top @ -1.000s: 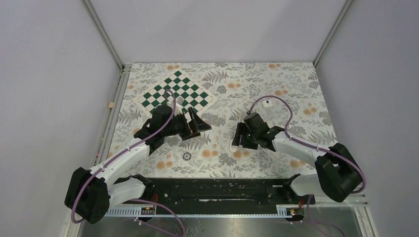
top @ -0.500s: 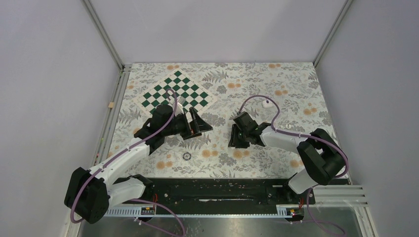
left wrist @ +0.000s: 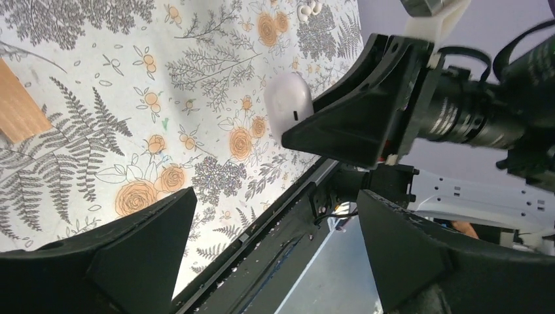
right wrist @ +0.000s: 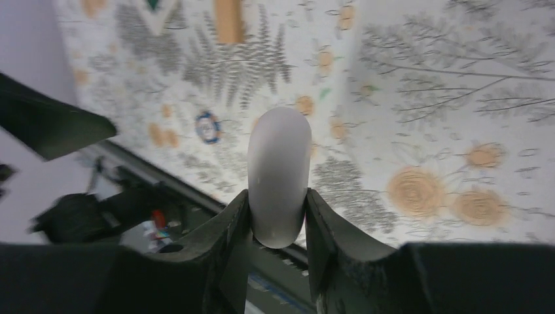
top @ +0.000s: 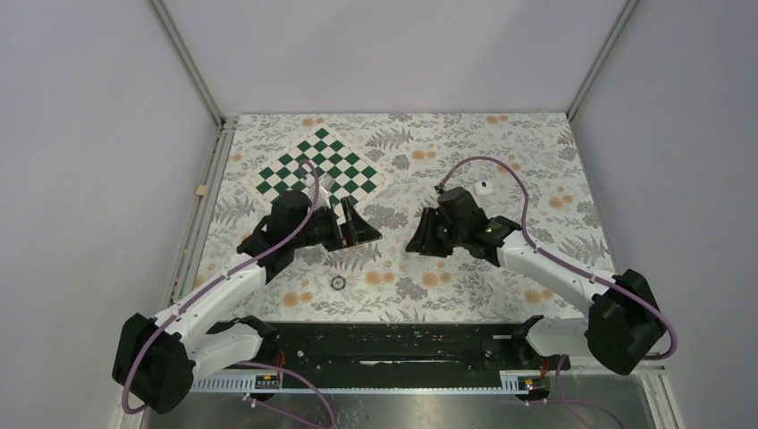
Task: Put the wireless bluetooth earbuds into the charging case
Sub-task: Pick up the charging case at the center of the board.
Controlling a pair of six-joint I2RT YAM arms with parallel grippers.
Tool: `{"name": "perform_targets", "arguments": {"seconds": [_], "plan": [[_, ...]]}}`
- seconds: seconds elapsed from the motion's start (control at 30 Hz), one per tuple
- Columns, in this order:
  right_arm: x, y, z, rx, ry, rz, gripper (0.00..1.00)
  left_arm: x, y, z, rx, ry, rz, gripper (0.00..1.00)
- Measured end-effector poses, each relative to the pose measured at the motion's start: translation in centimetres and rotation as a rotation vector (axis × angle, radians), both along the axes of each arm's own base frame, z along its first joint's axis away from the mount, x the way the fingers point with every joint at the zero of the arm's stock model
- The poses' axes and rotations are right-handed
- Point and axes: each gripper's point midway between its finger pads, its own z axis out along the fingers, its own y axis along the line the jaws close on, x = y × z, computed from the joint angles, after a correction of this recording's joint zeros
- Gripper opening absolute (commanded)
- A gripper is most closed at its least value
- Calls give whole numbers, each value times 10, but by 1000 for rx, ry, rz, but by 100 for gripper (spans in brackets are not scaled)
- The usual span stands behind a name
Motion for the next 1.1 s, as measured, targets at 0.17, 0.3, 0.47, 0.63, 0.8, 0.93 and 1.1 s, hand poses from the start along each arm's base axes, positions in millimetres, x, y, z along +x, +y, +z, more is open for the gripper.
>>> {"name": "perform_targets", "arguments": {"seconds": [0.17,0.3,0.47,0.63,0.8,0.93,1.1], "plan": [[7,19,36,279,119,-76,6,-5,4,23,12,-178,-24,94],[15,32,56,535,248,-138,6,-11,6,54,-19,-370,-46,96],[25,61,89,867,388,-116,0,-14,0,74,-62,-502,-103,99],[35,71,112,1101,481,-87,0,-15,0,77,-37,-610,-137,99],[23,62,118,1165,504,-55,0,-6,4,74,40,-660,-130,98],[17,45,76,1086,529,-134,0,3,5,69,82,-641,-112,98],[-4,25,17,926,590,-275,0,8,10,62,117,-612,-79,99]]}}
